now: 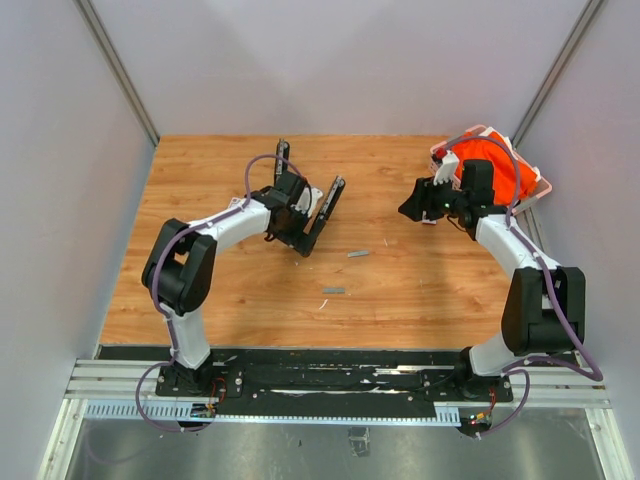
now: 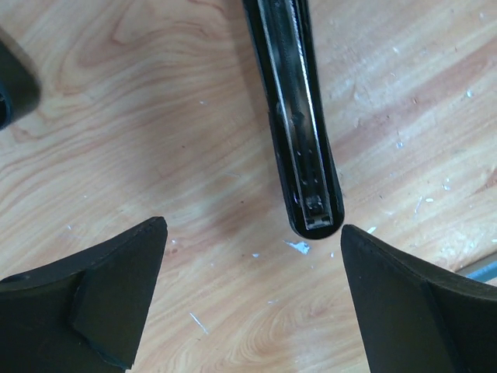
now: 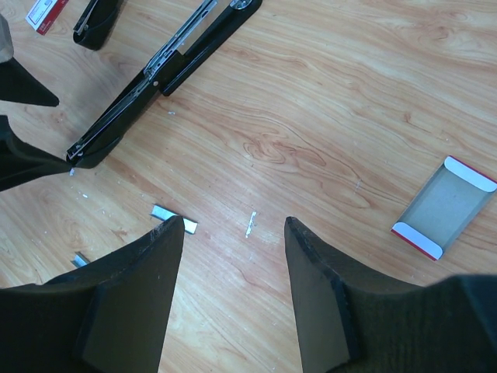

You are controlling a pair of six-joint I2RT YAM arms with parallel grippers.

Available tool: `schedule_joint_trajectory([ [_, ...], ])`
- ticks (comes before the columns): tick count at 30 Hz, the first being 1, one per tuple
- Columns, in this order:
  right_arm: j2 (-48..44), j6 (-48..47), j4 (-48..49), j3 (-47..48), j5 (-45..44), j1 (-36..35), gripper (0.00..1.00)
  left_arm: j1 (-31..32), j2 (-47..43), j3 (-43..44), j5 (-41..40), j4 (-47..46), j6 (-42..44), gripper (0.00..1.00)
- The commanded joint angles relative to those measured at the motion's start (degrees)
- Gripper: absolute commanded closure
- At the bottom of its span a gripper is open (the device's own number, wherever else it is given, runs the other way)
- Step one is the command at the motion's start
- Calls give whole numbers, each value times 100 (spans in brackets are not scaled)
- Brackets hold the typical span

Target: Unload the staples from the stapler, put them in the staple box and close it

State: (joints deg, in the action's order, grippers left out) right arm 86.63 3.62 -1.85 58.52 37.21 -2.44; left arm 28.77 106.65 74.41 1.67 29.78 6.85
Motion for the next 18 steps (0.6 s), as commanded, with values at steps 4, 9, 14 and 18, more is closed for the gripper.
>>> schedule_joint_trajectory([
  [4,-69,-27,19,-8,68,15,44,296,-259,-373,-26,-377,221,1],
  [9,-110,-65,7,-16,51,16,44,337,-452,-441,-49,-641,179,1],
  [14,-77,-55,-9,1,68,13,44,424,-115,-267,48,-386,211,17],
  [18,-99,-62,-16,0,68,15,44,486,65,-228,96,-317,192,35],
])
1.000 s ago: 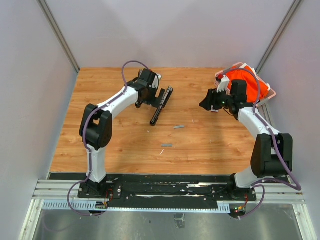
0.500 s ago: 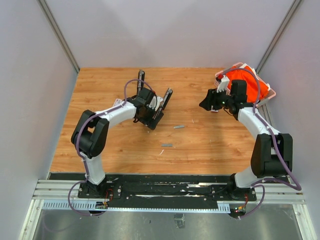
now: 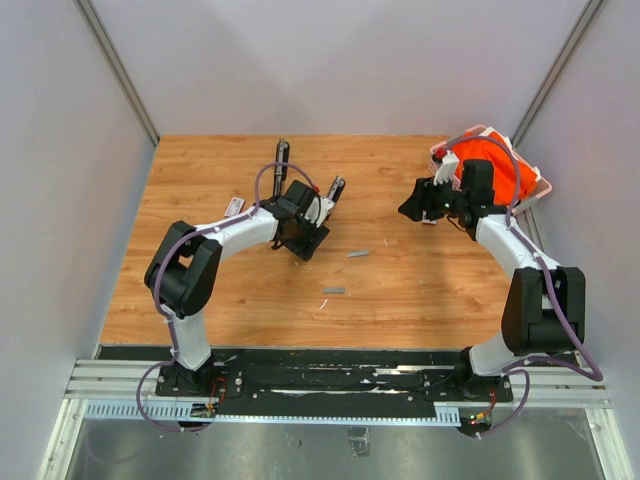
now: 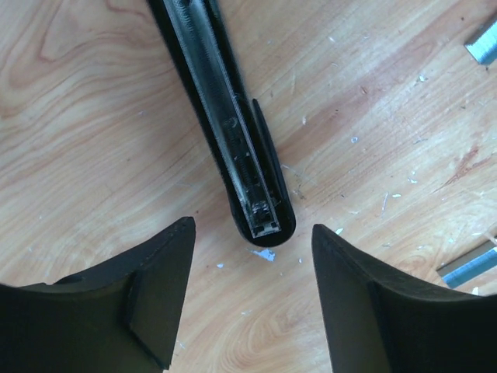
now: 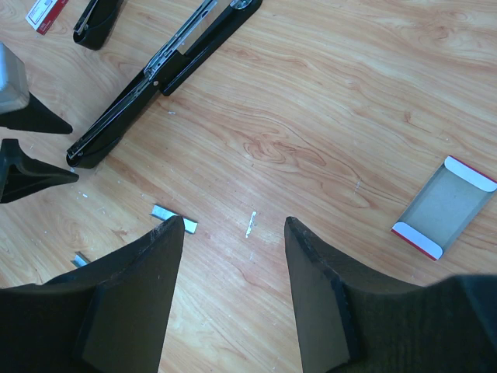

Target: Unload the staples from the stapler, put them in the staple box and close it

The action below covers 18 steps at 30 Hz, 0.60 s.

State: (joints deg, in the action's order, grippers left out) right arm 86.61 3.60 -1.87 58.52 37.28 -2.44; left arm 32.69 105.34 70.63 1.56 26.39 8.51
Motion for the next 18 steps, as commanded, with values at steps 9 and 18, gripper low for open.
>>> schedule_joint_trajectory([
  [9,-74,-61,-7,5,66,15,44,221,497,448,252,171,-237,39],
  [18,-65,-52,-8,4,-3,15,44,347,1439,1626,267,285,-758,67],
])
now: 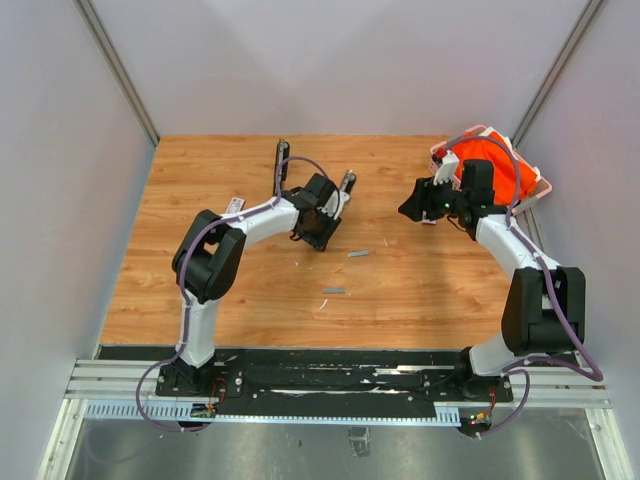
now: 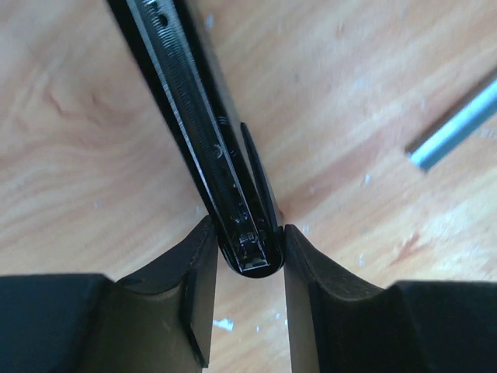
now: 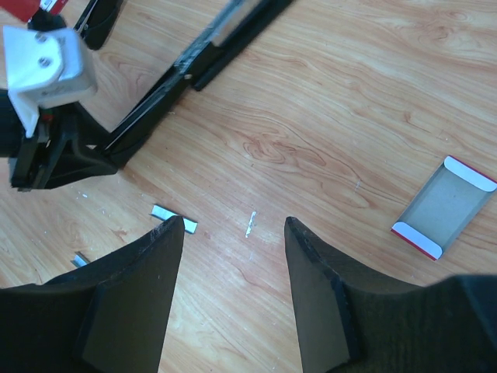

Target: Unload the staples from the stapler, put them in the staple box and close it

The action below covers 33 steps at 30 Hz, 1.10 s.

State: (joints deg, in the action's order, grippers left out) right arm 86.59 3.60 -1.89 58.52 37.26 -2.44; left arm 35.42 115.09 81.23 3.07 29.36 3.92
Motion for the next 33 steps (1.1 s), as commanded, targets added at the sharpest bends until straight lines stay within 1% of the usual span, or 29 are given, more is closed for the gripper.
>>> schedule_joint_trajectory([
  [1,-52,-52,-6,-1,3,16,44,79,595,728,70,17,-391,67],
  [7,-11,-52,-10,14,-13,15,44,79,1497,1935,-332,381,-1040,67],
  [11,-27,-82,-5,-7,-44,15,44,84,2019,2716,-286,649,-1499,66],
  [17,-4,-96,11,0,-76,15,43,116,2549,3555,-369,798,-1978,65],
  [20,-1,-105,9,-8,-111,15,43,223,2758,3955,-716,841,-2084,61],
  [27,7,-126,10,-10,-128,15,43,401,3107,4542,-868,847,-2277,55],
  [30,-1,-138,13,-7,-122,15,43,422,3187,4696,-924,815,-2271,48],
  [33,3,-140,19,-14,-122,15,43,422,3290,4863,-994,795,-2185,43],
])
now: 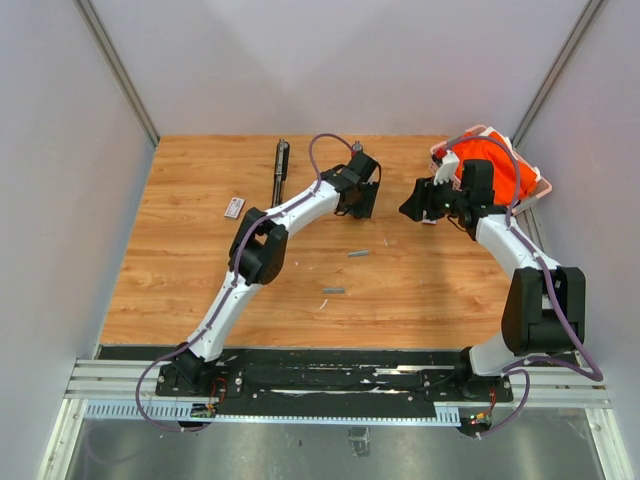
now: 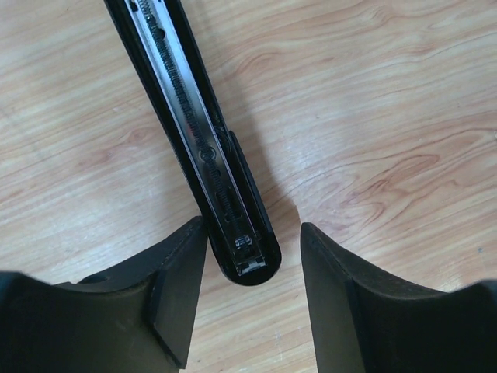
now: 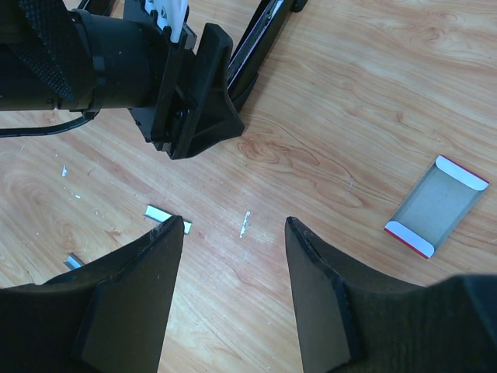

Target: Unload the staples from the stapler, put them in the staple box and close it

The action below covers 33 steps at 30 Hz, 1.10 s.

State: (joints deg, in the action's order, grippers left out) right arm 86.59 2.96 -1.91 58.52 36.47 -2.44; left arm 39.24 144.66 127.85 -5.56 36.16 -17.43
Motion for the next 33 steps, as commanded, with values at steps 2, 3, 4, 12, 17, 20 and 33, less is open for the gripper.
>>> schedule_joint_trajectory([
  [2,14,-71,20,-11,-28,17,43,39,380,288,-185,65,49,43],
  [3,16,-68,24,-8,-29,15,43,39,413,347,-254,66,98,41],
  [4,16,-68,21,-8,-26,15,43,39,453,412,-321,63,145,41],
  [12,-2,-81,27,-18,-34,24,43,-22,480,640,-625,40,485,33],
  [17,-55,-216,5,-32,-94,24,41,-31,-5,520,-441,31,726,18],
  [20,-92,-273,3,-34,-112,23,39,-29,-606,81,-381,-55,859,13],
  [33,-131,-885,-623,380,-1319,39,36,-315,-4112,-3238,-926,-248,2554,2],
])
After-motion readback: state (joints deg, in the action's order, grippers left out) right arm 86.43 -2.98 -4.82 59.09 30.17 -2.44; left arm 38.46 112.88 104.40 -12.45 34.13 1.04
